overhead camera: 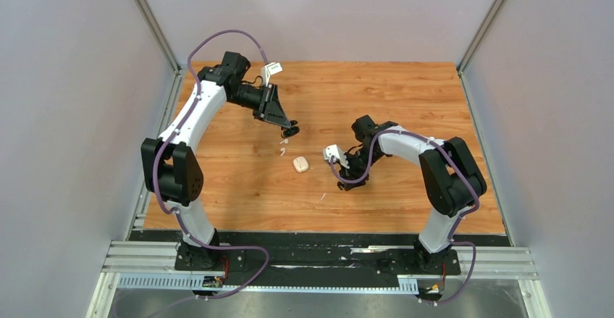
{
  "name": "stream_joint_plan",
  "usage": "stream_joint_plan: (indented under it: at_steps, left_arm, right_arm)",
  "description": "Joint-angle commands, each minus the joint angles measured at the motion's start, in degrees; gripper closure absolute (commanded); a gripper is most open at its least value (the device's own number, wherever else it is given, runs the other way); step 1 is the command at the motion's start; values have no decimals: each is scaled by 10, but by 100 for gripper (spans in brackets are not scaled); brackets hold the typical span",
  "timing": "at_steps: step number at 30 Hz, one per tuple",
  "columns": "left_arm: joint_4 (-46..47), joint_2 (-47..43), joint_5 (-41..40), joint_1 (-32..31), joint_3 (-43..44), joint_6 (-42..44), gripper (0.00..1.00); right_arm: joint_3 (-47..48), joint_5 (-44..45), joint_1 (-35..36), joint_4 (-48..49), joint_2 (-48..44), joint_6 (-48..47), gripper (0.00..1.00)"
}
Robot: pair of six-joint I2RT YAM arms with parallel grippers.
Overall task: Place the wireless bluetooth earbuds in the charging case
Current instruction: Adjust the earbud at the center of the board.
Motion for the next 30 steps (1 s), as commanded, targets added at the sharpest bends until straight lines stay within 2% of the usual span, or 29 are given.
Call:
stream_joint_plan:
  at_steps: [1,20,24,28,30]
  left_arm:
    - [9,-4,9,2,5,5,100]
    - [9,-6,11,2,0,9,100]
    - [9,-7,11,2,-1,8,100]
    - [10,-6,11,2,0,7,100]
    - [10,-6,11,2,1,7,100]
  right_arm:
    - [3,-23,8,32,-20,44,68]
    - [-16,55,-2,111,-20,146,83]
    - [-15,65,-12,131,-27,186,88]
    - [-7,59,-24,150,-30,267,99]
    - [-3,49,-34,162,-30,316,100]
